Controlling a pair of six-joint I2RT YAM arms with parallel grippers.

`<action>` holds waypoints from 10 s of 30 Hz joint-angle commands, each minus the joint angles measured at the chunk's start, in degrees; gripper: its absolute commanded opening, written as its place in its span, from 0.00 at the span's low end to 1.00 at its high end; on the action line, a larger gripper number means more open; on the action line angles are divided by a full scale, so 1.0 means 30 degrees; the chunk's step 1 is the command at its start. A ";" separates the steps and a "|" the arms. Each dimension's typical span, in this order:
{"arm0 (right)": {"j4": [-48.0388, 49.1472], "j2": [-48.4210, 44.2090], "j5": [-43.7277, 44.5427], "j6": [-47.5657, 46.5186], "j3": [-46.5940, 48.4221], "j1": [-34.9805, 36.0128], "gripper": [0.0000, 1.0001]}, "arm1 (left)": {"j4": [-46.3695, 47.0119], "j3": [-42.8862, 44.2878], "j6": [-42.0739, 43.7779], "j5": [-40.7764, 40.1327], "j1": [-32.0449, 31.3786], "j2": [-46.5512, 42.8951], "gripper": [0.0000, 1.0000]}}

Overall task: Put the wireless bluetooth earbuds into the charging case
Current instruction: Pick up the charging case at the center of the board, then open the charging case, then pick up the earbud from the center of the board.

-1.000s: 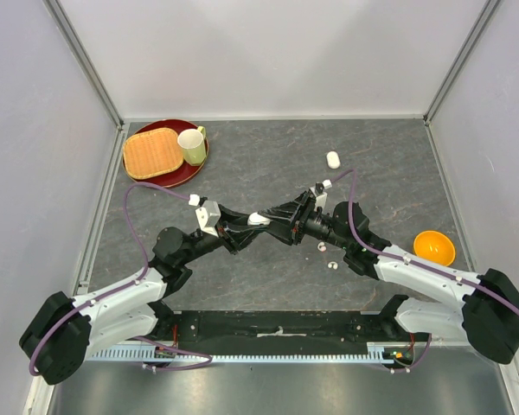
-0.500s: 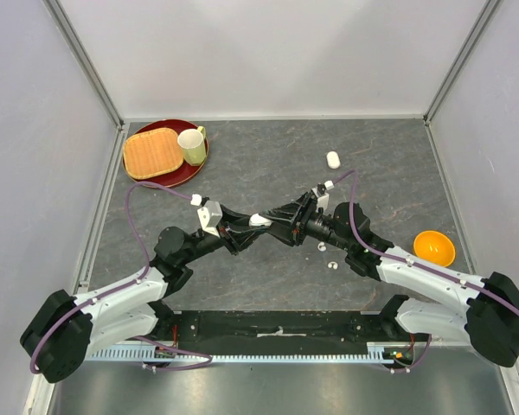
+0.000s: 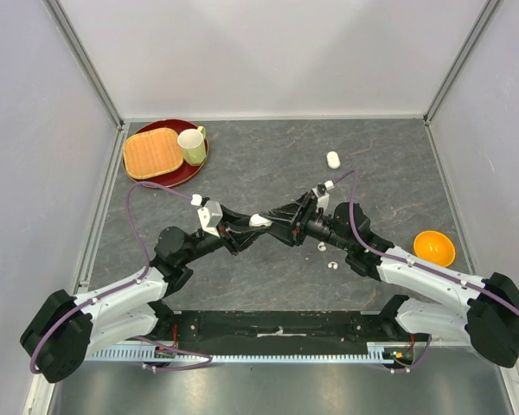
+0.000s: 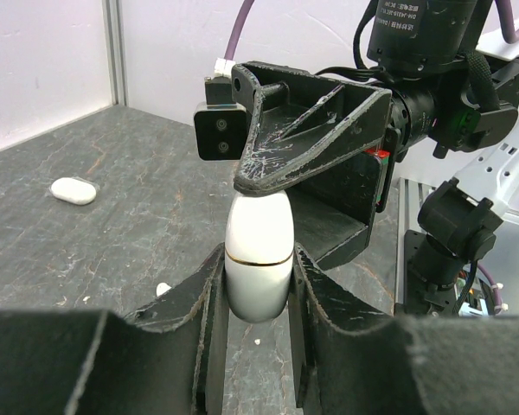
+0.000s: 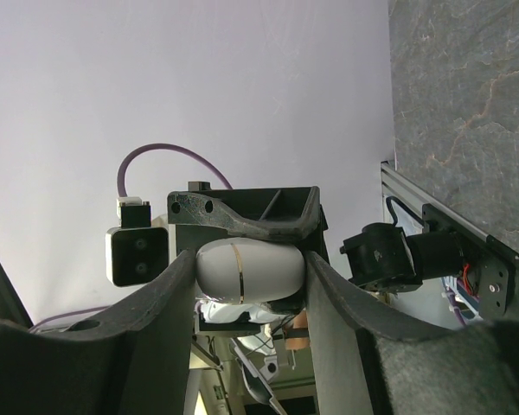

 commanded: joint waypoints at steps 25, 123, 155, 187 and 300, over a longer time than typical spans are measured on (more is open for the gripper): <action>-1.0305 -0.2127 0.0389 -1.5054 0.6550 -0.0005 0.82 | 0.7320 -0.2353 -0.0916 -0.1861 0.0100 -0.0529 0.02; -0.7207 0.0246 -0.1958 -1.0578 0.5591 0.1255 0.72 | 0.4335 -0.1123 0.0255 0.0219 0.0071 -0.1465 0.03; -1.0016 -0.2970 0.3219 -1.2479 0.5210 0.1168 0.83 | 0.4189 -0.2060 0.0109 -0.1506 0.0100 -0.2283 0.02; -2.3671 -0.3768 1.1049 -1.3889 0.5124 -0.4251 0.98 | -0.0146 -0.3379 0.0167 -0.1363 0.0071 -0.6855 0.02; -2.0566 0.2679 1.0434 -1.7227 0.0434 -0.7914 0.51 | -0.1700 -0.3409 0.0168 -0.1071 0.0071 -0.6358 0.02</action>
